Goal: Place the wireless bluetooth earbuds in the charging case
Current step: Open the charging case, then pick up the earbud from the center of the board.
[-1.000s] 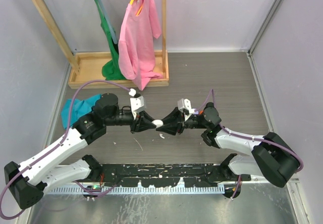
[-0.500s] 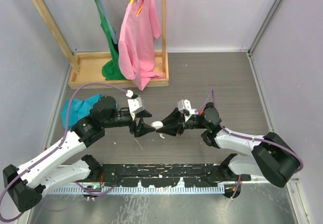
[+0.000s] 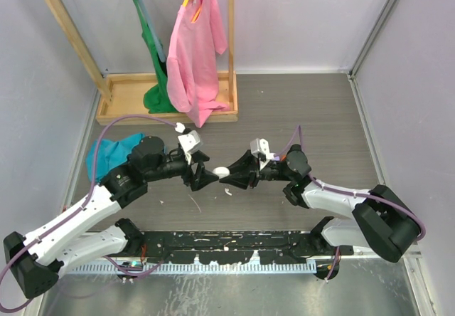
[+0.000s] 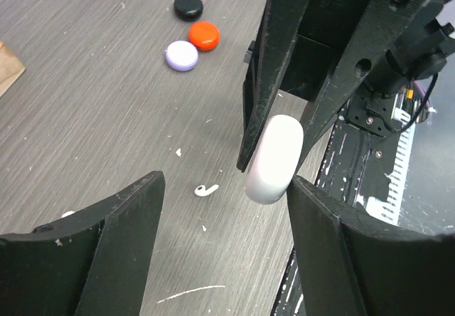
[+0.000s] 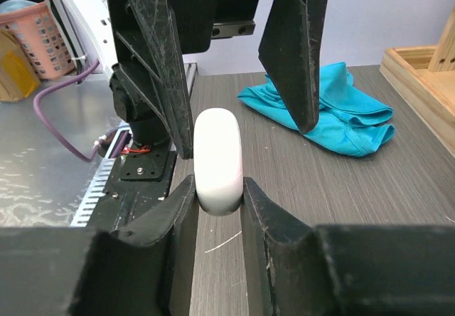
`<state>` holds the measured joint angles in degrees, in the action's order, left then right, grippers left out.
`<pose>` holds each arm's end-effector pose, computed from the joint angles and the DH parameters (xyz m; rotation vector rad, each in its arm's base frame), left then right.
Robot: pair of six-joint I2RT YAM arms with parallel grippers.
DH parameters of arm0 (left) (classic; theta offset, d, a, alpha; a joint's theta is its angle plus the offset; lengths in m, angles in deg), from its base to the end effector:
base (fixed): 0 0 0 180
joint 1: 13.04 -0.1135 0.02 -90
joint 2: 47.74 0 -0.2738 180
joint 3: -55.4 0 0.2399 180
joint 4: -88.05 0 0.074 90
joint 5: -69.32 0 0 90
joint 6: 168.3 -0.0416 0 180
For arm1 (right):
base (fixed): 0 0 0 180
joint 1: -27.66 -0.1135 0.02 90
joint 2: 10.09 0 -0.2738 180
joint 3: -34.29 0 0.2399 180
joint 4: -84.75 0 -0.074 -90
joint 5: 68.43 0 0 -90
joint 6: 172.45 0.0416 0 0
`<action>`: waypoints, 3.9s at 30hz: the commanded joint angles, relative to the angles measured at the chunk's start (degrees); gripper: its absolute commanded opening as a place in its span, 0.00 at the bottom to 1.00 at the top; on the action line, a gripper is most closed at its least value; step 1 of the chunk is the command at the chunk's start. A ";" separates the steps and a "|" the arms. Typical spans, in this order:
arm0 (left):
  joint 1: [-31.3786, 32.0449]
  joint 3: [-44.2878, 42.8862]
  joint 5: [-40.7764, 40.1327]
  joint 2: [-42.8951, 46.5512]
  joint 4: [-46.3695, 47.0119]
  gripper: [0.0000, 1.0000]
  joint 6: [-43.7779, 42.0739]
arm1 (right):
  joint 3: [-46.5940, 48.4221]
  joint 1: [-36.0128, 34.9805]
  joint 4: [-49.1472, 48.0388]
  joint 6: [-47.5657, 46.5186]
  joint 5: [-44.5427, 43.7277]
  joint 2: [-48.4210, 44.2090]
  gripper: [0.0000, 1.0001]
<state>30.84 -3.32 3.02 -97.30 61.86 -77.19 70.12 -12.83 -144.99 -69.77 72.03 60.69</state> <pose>0.1228 -0.1413 0.3272 0.9798 1.6831 -0.9176 0.1493 0.1696 0.2603 -1.1018 1.0880 1.3241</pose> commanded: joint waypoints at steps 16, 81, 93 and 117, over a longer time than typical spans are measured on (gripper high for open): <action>-0.36 -8.24 -15.77 -0.41 -2.99 0.73 7.25 | 2.12 -0.49 -1.40 -2.57 1.41 1.90 0.03; 15.48 -13.32 -34.68 -47.93 -6.25 0.31 30.43 | -10.93 -0.51 5.02 -12.71 -63.45 -3.79 0.01; 15.58 -11.77 -38.83 -43.93 -8.63 0.16 26.84 | -11.11 -0.47 4.23 -13.31 -58.83 -4.09 0.01; 17.94 -9.31 -47.38 -17.12 -0.37 0.11 -4.20 | -12.32 -0.60 -5.11 -12.78 -38.10 -2.26 0.01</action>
<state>47.34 -14.20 -43.21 -117.43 53.27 -73.67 57.22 -13.11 -143.64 -82.92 29.74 58.26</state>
